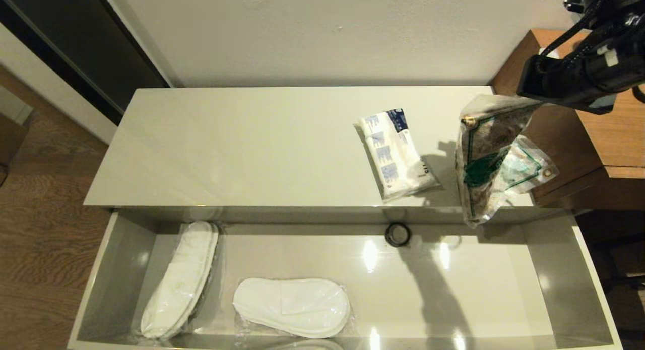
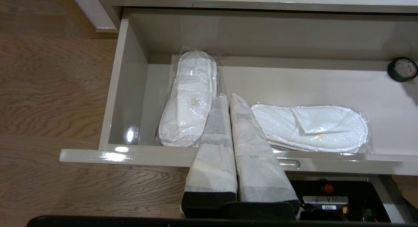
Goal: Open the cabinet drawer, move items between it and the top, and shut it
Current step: Place the solid drinks on the table
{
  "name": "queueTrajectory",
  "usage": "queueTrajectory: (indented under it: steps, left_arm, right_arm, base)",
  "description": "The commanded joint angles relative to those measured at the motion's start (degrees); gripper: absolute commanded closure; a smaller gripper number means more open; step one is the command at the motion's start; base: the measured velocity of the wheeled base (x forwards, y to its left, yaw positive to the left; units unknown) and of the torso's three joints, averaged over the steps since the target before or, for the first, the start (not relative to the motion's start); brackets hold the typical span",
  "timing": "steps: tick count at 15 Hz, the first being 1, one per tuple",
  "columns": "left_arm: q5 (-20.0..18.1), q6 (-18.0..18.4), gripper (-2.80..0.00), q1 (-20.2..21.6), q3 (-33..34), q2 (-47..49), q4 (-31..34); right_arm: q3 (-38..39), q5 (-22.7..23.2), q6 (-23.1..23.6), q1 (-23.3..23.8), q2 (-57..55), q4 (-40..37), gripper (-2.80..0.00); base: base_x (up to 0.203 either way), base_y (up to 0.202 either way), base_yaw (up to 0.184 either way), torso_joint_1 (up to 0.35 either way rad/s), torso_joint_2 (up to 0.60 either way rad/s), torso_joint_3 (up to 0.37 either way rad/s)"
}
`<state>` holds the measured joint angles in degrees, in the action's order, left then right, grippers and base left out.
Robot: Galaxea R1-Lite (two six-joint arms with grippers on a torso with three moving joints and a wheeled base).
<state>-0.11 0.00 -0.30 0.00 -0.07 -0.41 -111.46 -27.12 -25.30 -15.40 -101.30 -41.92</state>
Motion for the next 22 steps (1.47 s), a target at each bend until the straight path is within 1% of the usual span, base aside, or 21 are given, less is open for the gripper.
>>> queueTrajectory:
  steps: [1,4,7,9,11,14,16,18,22]
  left_arm:
    - [0.02,0.00,0.00,0.00,0.00,0.07,-0.02]
    - [0.02,0.00,0.00,0.00,0.00,0.07,-0.02]
    - [0.02,0.00,0.00,0.04,0.00,0.07,-0.02]
    - [-0.04,0.00,0.00,-0.04,0.00,0.07,-0.02]
    - [0.02,0.00,0.00,-0.04,0.00,0.07,-0.02]
    - [0.02,0.00,0.00,-0.05,0.00,0.07,-0.02]
    - [0.02,0.00,0.00,0.04,0.00,0.07,-0.02]
    - [0.02,0.00,0.00,-0.04,0.00,0.07,-0.02]
    - [0.02,0.00,0.00,0.03,0.00,0.07,-0.02]
  right_arm:
    - [0.01,-0.04,-0.17,2.45,-3.77,1.85,0.00]
    - [-0.07,0.44,-0.19,5.60,-7.39,7.34,0.00]
    - [-0.07,1.08,0.44,6.48,-8.54,9.89,0.00]
    - [-0.12,1.02,4.01,7.03,-7.48,12.83,0.00]
    - [-0.10,0.26,5.82,7.05,-6.09,14.38,0.00]
    - [-0.07,-2.11,6.80,7.05,-3.74,15.02,0.00]
    - [-0.07,-5.54,9.68,7.05,-3.22,17.65,0.00]
    - [0.00,-7.89,13.01,6.96,-3.67,20.77,0.00]
    - [-0.04,-12.69,13.46,6.54,-4.99,23.99,0.00]
  base:
    - [0.000,0.000,0.000,0.000,0.00,0.000]
    - [0.000,0.000,0.000,0.000,0.00,0.000]
    - [0.000,0.000,0.000,0.000,0.00,0.000]
    - [0.000,0.000,0.000,0.000,0.00,0.000]
    - [0.000,0.000,0.000,0.000,0.00,0.000]
    - [0.000,0.000,0.000,0.000,0.00,0.000]
    - [0.000,0.000,0.000,0.000,0.00,0.000]
    - [0.000,0.000,0.000,0.000,0.00,0.000]
    - [0.000,0.000,0.000,0.000,0.00,0.000]
